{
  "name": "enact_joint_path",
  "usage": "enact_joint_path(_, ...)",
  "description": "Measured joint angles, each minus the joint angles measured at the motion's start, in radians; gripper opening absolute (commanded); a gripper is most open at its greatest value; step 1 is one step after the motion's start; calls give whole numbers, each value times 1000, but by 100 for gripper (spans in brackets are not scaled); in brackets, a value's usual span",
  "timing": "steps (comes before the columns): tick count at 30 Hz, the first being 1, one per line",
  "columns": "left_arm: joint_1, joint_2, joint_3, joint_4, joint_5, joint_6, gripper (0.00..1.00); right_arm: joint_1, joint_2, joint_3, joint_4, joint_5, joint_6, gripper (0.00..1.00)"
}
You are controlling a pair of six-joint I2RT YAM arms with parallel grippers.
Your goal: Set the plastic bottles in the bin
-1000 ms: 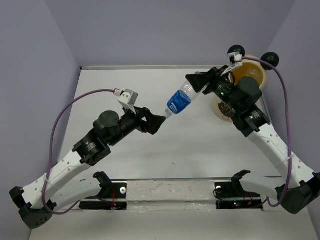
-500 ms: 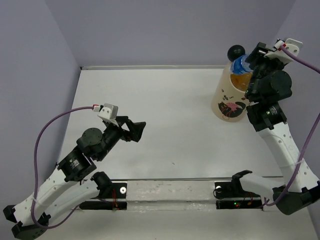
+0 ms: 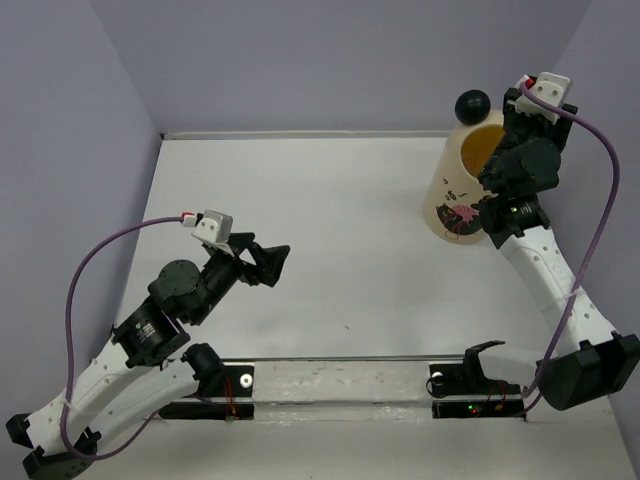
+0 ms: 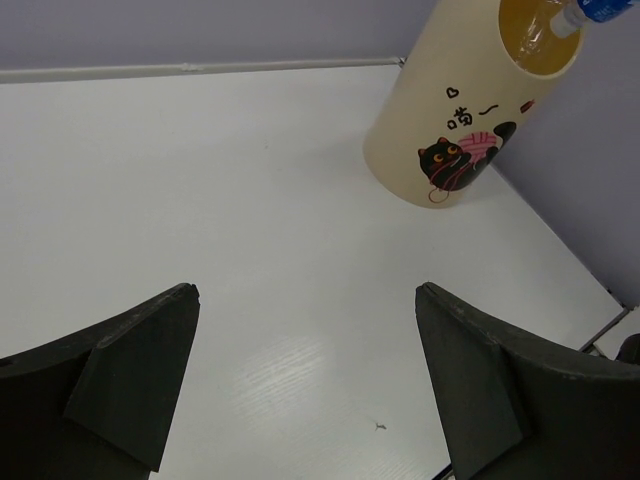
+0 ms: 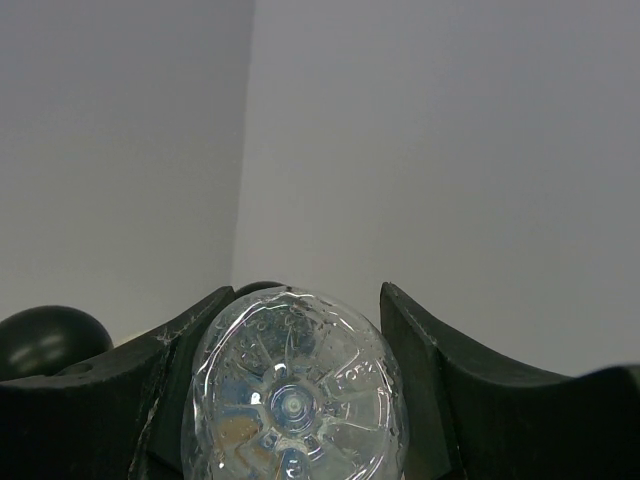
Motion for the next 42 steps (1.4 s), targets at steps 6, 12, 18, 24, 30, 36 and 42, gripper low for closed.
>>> enact_joint_path(6,0,0,0,1,2,2,99,-5,89,-62,99,-50,-18,9)
enact_joint_path(12,5,5,0,1,3,5,99,-9,132,-129,108,-99,77,7)
enact_joint_path(18,13,29,-1,1,9,5,99,-23,118,-145,106,-118,185,6)
enact_joint_path(24,20,33,-1,2,12,6,99,-74,100,-181,49,-145,360,7)
enact_joint_path(30,23,42,-3,2,14,6,99,-110,101,-232,7,-156,525,89)
enact_joint_path(36,32,61,-3,2,14,5,99,-114,82,-209,-152,-200,639,96)
enact_joint_path(42,58,84,-3,2,14,5,99,-114,18,-72,-367,-287,727,88)
